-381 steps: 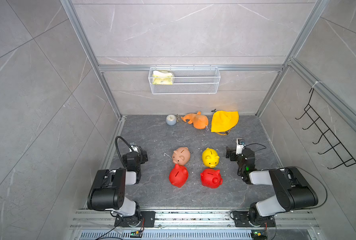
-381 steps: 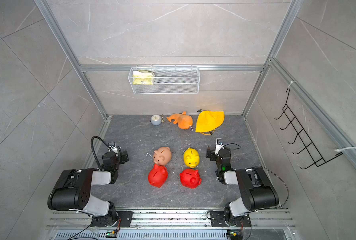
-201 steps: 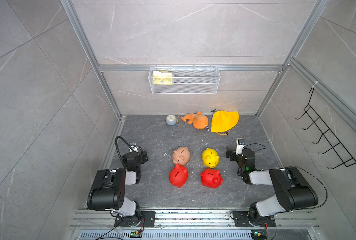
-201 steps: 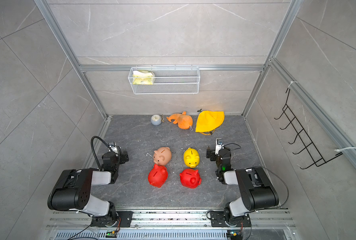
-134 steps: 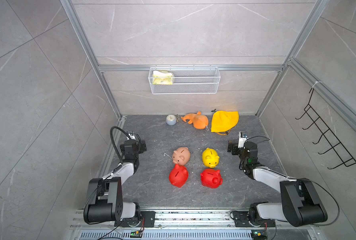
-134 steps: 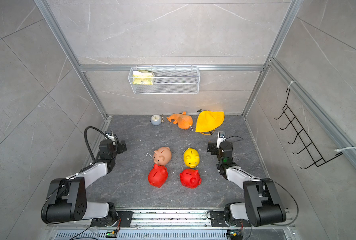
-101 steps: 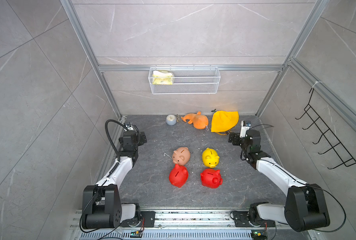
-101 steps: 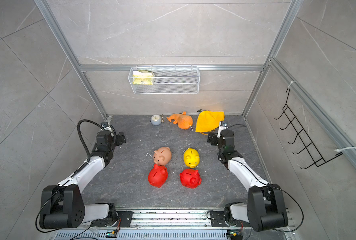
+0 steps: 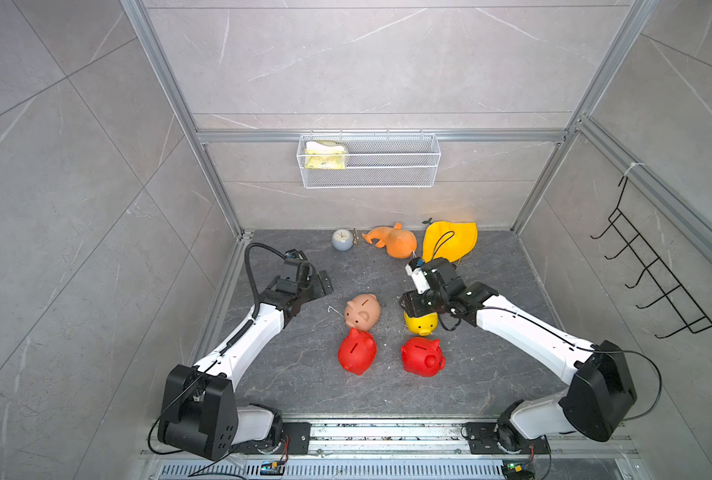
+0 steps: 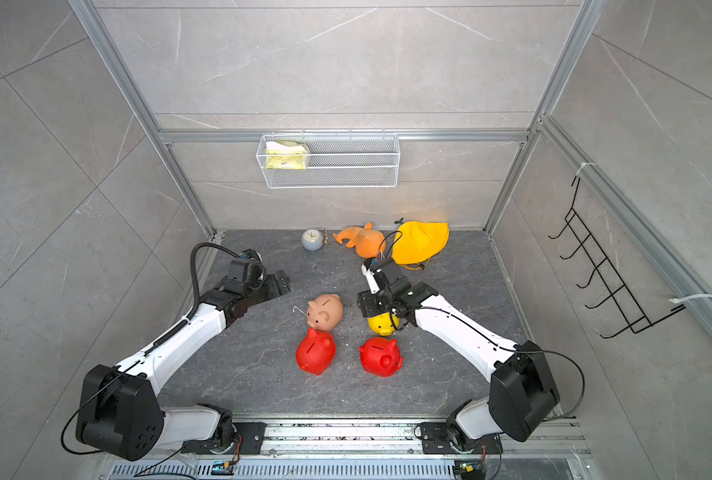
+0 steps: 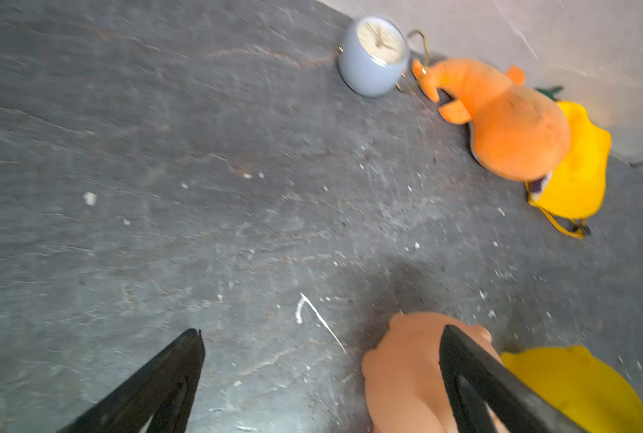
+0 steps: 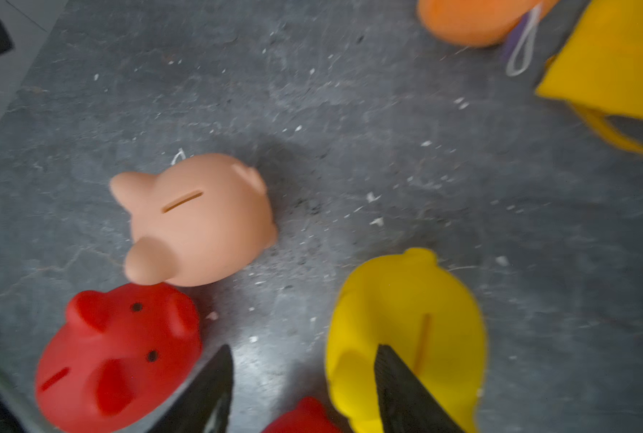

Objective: Open piggy banks
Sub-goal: Move the piggy bank to the center of the board.

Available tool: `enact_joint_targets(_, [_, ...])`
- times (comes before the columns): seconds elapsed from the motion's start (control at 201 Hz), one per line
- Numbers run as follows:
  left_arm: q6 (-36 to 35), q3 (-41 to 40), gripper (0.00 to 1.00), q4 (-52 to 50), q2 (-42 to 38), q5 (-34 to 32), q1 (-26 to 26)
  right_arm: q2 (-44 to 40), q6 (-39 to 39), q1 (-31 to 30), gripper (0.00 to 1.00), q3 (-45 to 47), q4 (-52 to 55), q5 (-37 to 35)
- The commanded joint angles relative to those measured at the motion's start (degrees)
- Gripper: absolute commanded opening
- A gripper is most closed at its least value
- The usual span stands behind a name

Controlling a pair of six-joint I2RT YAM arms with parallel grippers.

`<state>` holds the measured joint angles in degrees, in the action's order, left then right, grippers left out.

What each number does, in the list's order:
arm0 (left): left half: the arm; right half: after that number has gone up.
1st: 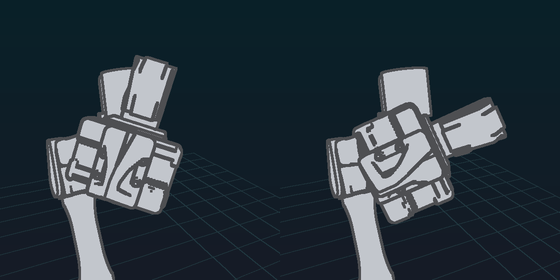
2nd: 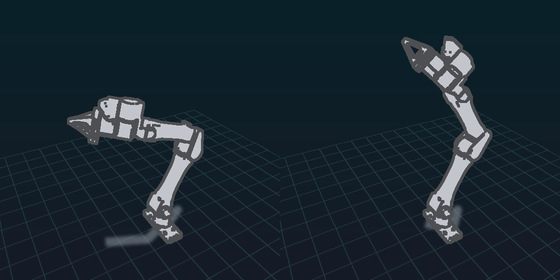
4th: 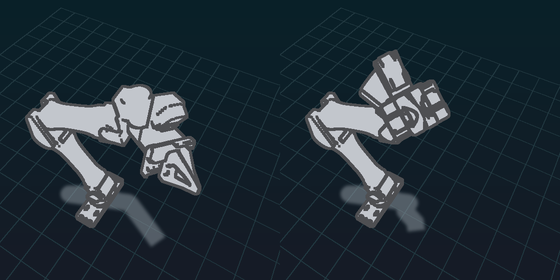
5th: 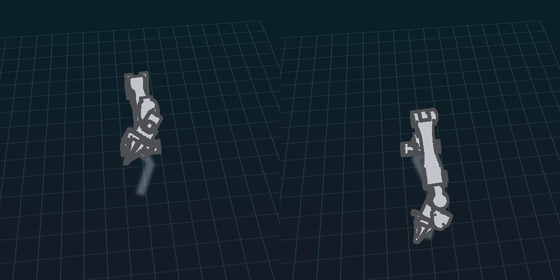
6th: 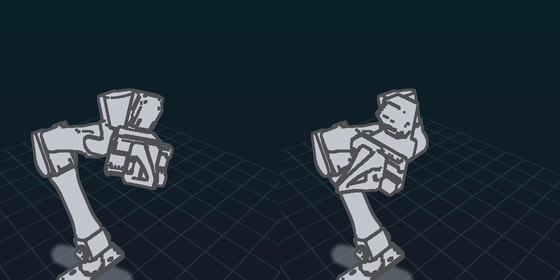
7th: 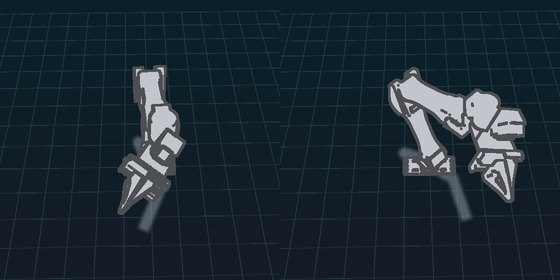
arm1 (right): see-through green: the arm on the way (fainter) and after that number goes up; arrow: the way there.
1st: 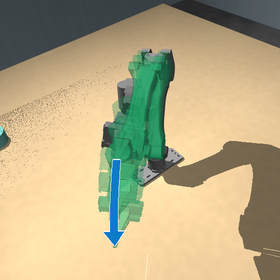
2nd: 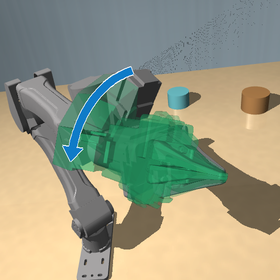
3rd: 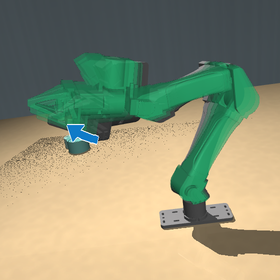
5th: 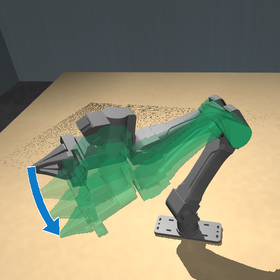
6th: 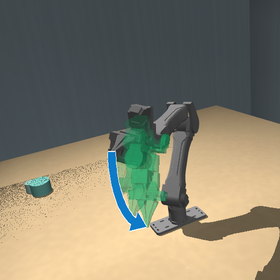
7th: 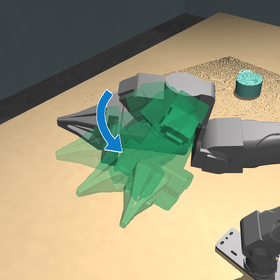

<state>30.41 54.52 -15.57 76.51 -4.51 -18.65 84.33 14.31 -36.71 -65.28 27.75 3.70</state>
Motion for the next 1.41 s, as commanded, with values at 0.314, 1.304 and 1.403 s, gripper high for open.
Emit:
enact_joint_targets(0.314, [1.5,-1.9,1.0,-0.1,-1.2,5.2,-0.8,12.1,12.1,-10.8,0.46,-1.1,-12.2,1.5])
enact_joint_targets(1.304, [-13.7,10.8,1.0,24.0,21.4,19.2,0.7,21.6,7.9,-5.4,0.99,-13.6,-14.5,-18.5])
enact_joint_targets(1.403, [-12.7,10.8,1.0,27.1,24.2,23.2,1.9,19.6,6.4,-4.5,0.99,-11.3,-15.6,-13.9])
